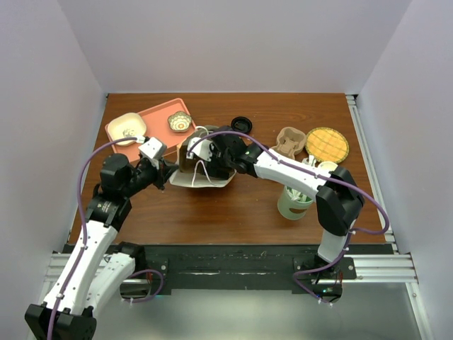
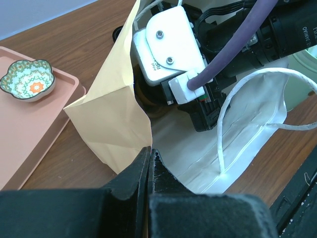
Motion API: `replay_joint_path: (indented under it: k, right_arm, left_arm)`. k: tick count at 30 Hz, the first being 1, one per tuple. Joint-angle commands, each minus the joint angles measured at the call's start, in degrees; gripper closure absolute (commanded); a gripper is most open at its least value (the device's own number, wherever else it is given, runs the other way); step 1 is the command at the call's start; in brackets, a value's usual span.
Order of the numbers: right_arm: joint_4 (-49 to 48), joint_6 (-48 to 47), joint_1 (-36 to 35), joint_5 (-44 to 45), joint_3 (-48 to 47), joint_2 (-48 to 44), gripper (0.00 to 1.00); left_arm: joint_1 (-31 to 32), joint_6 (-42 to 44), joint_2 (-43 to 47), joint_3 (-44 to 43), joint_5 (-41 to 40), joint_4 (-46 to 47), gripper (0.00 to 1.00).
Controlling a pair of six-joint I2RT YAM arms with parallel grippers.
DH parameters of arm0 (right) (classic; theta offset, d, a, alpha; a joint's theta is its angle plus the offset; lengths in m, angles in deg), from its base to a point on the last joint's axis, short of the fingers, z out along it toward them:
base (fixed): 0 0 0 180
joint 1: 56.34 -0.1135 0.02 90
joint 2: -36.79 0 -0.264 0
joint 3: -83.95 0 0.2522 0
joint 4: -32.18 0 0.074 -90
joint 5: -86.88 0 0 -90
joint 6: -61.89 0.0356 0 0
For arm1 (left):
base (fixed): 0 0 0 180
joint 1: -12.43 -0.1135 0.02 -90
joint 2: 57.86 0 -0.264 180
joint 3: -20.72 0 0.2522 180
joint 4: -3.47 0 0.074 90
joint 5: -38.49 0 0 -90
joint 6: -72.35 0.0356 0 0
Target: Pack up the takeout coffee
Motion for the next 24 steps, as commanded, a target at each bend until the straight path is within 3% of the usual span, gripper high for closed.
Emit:
replay_joint_path:
  k: [1,24]
  right_arm:
    - [-0.1,0.26,0.7,0.16,-2.11,-2.17,0.01]
    - [8.34,-2.12,1.49,-6.35,-3.79,-3.93,0.01]
  left_arm:
    - [0.27,-0.42,-0.34,-2.82,-1.0,0.85,1.0]
    - [0.27,-0.42,-0.95,-3.34,-0.92,0.06,1.0]
